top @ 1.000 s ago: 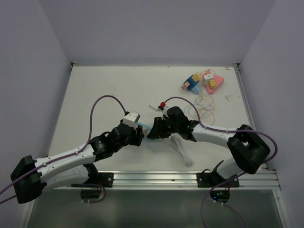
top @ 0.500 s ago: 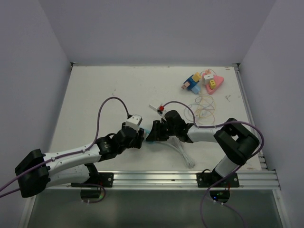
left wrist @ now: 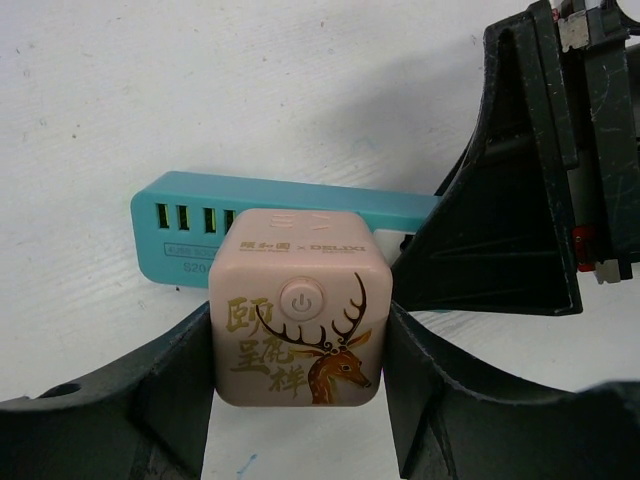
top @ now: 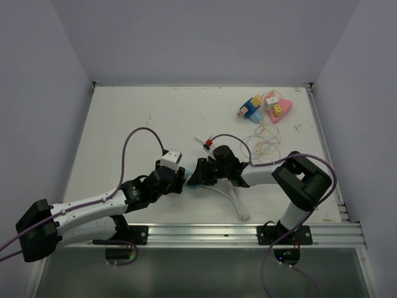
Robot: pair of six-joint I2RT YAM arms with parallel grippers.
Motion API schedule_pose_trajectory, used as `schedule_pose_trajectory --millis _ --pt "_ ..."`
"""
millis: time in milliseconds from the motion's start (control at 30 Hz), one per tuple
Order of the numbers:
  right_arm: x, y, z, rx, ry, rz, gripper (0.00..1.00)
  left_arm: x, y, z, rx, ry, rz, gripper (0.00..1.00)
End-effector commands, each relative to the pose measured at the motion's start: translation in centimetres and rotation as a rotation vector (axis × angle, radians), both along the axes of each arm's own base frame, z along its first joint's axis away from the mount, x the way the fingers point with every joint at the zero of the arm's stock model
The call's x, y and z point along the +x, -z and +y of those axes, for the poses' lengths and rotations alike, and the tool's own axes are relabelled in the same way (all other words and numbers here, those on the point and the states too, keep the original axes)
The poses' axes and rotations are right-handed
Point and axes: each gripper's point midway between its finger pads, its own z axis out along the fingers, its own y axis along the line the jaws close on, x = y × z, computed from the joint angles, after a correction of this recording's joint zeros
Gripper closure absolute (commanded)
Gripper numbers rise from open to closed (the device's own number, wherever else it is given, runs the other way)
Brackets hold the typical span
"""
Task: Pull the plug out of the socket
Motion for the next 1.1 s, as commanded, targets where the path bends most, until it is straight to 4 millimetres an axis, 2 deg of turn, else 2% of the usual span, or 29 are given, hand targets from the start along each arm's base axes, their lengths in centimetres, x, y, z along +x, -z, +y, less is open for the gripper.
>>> schedule_pose_trajectory --millis 0,100,267,433,633,667,733,767,800,833,867,933,967,1033,1067 --pt "-0.5 10.7 -11.0 -0.543 0.276 0.112 1.0 1.3 -15.9 -5.6 -0.593 0.024 -0.261 1.0" --pt "-0.6 11.2 -11.1 -0.54 0.281 0.125 1.0 1.3 -15.6 -4.9 -0.611 -0.001 -0.275 1.0" --pt "-0.8 11.7 -11.3 -0.508 0.296 0.151 1.0 1.1 -13.7 -3.2 -0.61 -0.053 -0.269 1.0" --pt "-0.8 11.8 -11.3 -0.487 0.3 0.167 1.0 0.9 -13.3 -1.6 -0.628 -0.095 -0.281 1.0" --pt "-0.4 11.1 -10.5 -0.443 0.287 0.147 1.0 1.5 -14.0 -1.4 -0.564 -0.109 -0.292 1.0" --pt "-0.6 11.1 -10.6 -0.437 0.287 0.149 1.0 1.8 -14.6 -1.4 -0.557 -0.125 -0.295 1.0" --pt "-0.5 10.4 -10.5 -0.421 0.293 0.139 1.0 2.6 -14.0 -0.6 -0.483 -0.182 -0.287 1.0" --pt "-0.6 10.4 -10.7 -0.425 0.294 0.139 1.0 3.7 -14.1 -0.2 -0.451 -0.22 -0.279 1.0" --pt "-0.5 10.1 -10.7 -0.422 0.3 0.137 1.0 3.9 -12.7 0.2 -0.384 -0.227 -0.233 1.0" --pt "-0.6 10.0 -10.8 -0.424 0.298 0.133 1.0 4.4 -12.3 0.4 -0.364 -0.234 -0.206 1.0" --pt "-0.5 9.5 -10.8 -0.426 0.296 0.128 1.0 6.3 -12.1 1.6 -0.334 -0.29 -0.188 1.0" --pt "-0.5 9.1 -11.0 -0.432 0.292 0.114 1.0 7.5 -11.4 2.1 -0.295 -0.289 -0.154 1.0" --pt "-0.5 8.6 -11.1 -0.429 0.294 0.108 1.0 8.9 -11.2 2.7 -0.271 -0.319 -0.147 1.0" --pt "-0.5 8.2 -11.3 -0.432 0.293 0.099 1.0 10.1 -10.8 2.8 -0.223 -0.312 -0.127 1.0" --pt "-0.8 8.0 -11.5 -0.437 0.29 0.101 1.0 11.6 -10.5 2.7 -0.193 -0.329 -0.109 1.0"
